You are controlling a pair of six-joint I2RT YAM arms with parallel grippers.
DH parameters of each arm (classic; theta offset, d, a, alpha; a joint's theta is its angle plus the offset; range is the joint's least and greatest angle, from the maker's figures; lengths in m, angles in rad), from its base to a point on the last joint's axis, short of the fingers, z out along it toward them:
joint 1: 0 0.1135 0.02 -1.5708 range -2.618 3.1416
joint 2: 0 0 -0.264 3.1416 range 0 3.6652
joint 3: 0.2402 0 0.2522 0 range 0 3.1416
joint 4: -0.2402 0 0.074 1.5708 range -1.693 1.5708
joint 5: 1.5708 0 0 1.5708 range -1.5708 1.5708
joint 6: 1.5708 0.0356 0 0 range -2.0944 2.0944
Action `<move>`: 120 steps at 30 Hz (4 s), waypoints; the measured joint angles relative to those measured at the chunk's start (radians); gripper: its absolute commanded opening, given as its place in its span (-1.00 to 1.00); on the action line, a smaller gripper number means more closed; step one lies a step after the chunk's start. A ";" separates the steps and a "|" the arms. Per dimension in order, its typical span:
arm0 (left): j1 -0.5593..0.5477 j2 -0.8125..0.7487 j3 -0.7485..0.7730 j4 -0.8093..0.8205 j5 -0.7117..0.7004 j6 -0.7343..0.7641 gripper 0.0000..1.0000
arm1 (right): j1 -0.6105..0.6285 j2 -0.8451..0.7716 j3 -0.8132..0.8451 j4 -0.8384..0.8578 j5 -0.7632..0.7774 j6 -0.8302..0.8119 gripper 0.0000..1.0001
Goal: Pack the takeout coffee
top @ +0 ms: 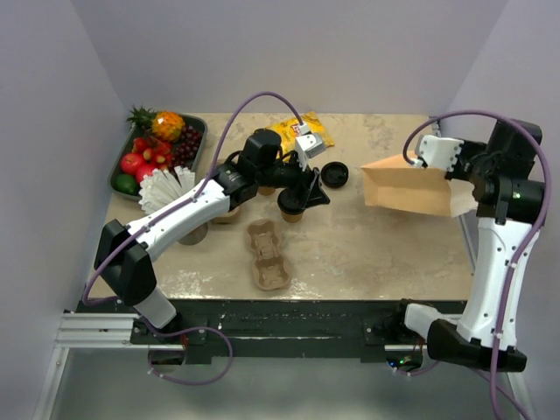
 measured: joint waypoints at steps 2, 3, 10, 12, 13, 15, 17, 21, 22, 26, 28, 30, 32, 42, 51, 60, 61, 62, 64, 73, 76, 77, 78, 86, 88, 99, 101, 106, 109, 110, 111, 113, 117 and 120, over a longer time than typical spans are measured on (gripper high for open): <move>0.000 0.000 0.000 0.001 0.003 0.001 0.29 | 0.000 -0.028 0.022 -0.074 -0.031 -0.064 -1.00; 0.000 0.000 0.000 0.002 0.003 0.003 0.29 | 0.001 -0.051 0.020 -0.113 -0.042 -0.096 -1.00; -0.002 0.000 0.011 0.023 0.000 -0.001 0.39 | 0.001 -0.202 -0.063 -0.229 -0.162 -0.243 -1.00; -0.008 0.000 0.031 0.016 -0.025 0.000 0.41 | 0.001 -0.181 -0.019 -0.264 -0.214 -0.227 -1.00; -0.011 0.000 0.043 0.011 -0.039 0.003 0.41 | 0.001 -0.153 0.017 -0.282 -0.241 -0.204 -1.00; -0.020 0.000 0.084 -0.008 -0.072 0.011 0.41 | 0.001 -0.085 0.104 -0.296 -0.302 -0.138 -1.00; -0.024 0.000 0.123 -0.021 -0.098 0.019 0.43 | 0.001 -0.034 0.167 -0.295 -0.354 -0.059 -1.00; -0.034 0.004 0.212 -0.037 -0.127 0.026 0.56 | 0.001 0.018 0.183 -0.253 -0.443 0.141 -1.00; -0.037 0.007 0.234 -0.039 -0.137 0.027 0.57 | 0.001 0.011 0.167 -0.233 -0.450 0.183 -1.00; -0.051 0.018 0.280 -0.031 -0.155 0.034 0.55 | 0.003 -0.043 0.092 -0.164 -0.454 0.350 -1.00; -0.053 0.019 0.278 -0.033 -0.155 0.039 0.54 | 0.010 -0.052 0.086 -0.145 -0.445 0.414 -1.00; -0.056 0.019 0.267 -0.033 -0.155 0.048 0.54 | 0.016 -0.052 0.086 -0.130 -0.436 0.456 -1.00; -0.056 0.017 0.241 -0.031 -0.155 0.059 0.53 | 0.022 -0.045 0.086 -0.132 -0.417 0.478 -1.00; -0.056 -0.026 0.117 -0.084 -0.214 0.147 0.52 | 0.281 0.073 0.134 -0.278 -0.177 0.511 -1.00; -0.042 -0.121 0.090 -0.083 -0.292 0.203 0.52 | 0.483 0.225 0.384 -0.295 0.169 0.826 -1.00; -0.031 -0.122 0.088 -0.097 -0.333 0.254 0.52 | 0.553 0.262 0.182 -0.317 0.220 1.040 -0.97; -0.030 -0.122 0.088 -0.099 -0.336 0.260 0.52 | 0.553 0.272 0.176 -0.316 0.227 1.040 -0.90; -0.029 -0.122 0.088 -0.101 -0.338 0.264 0.52 | 0.553 0.277 0.169 -0.315 0.235 1.041 -0.77; -0.029 -0.121 0.088 -0.102 -0.341 0.270 0.52 | 0.553 0.278 0.161 -0.315 0.237 1.037 -0.14; -0.029 -0.121 0.088 -0.106 -0.343 0.274 0.52 | 0.552 0.277 0.208 -0.315 0.103 0.966 0.32; -0.029 -0.121 0.088 -0.106 -0.343 0.274 0.52 | 0.542 0.272 0.219 -0.314 0.043 0.925 0.30; -0.029 -0.121 0.087 -0.106 -0.343 0.274 0.52 | 0.534 0.273 0.221 -0.314 0.029 0.914 0.29; -0.029 -0.121 0.086 -0.106 -0.343 0.274 0.52 | 0.515 0.275 0.223 -0.314 0.002 0.897 0.26; -0.029 -0.121 0.086 -0.122 -0.346 0.311 0.52 | 0.233 0.359 0.339 -0.301 -0.111 0.719 0.24; -0.029 -0.121 0.086 -0.126 -0.350 0.324 0.52 | 0.185 0.363 0.333 -0.299 -0.117 0.646 0.25; -0.021 -0.121 0.079 -0.127 -0.353 0.343 0.53 | 0.173 0.247 0.161 -0.298 -0.286 0.315 0.34; -0.020 -0.121 0.070 -0.129 -0.352 0.344 0.53 | 0.173 0.233 0.144 -0.303 -0.309 0.271 0.33; -0.018 -0.121 0.065 -0.136 -0.350 0.345 0.53 | 0.174 0.225 0.108 -0.287 -0.379 0.172 0.30; -0.018 -0.121 0.065 -0.136 -0.350 0.348 0.53 | 0.187 0.217 0.065 -0.276 -0.405 0.123 0.26; -0.018 -0.120 0.065 -0.136 -0.350 0.348 0.53 | 0.195 0.213 0.048 -0.274 -0.408 0.106 0.25; -0.018 -0.119 0.065 -0.136 -0.351 0.349 0.53 | 0.207 0.208 0.028 -0.267 -0.414 0.092 0.24; -0.018 -0.114 0.065 -0.136 -0.351 0.349 0.53 | 0.241 0.186 -0.026 -0.253 -0.417 0.067 0.16; -0.018 -0.104 0.065 -0.137 -0.351 0.349 0.53 | 0.305 0.117 -0.155 -0.170 -0.404 0.052 0.03; -0.018 -0.099 0.065 -0.137 -0.351 0.351 0.53 | 0.324 0.062 -0.227 -0.080 -0.388 0.055 0.01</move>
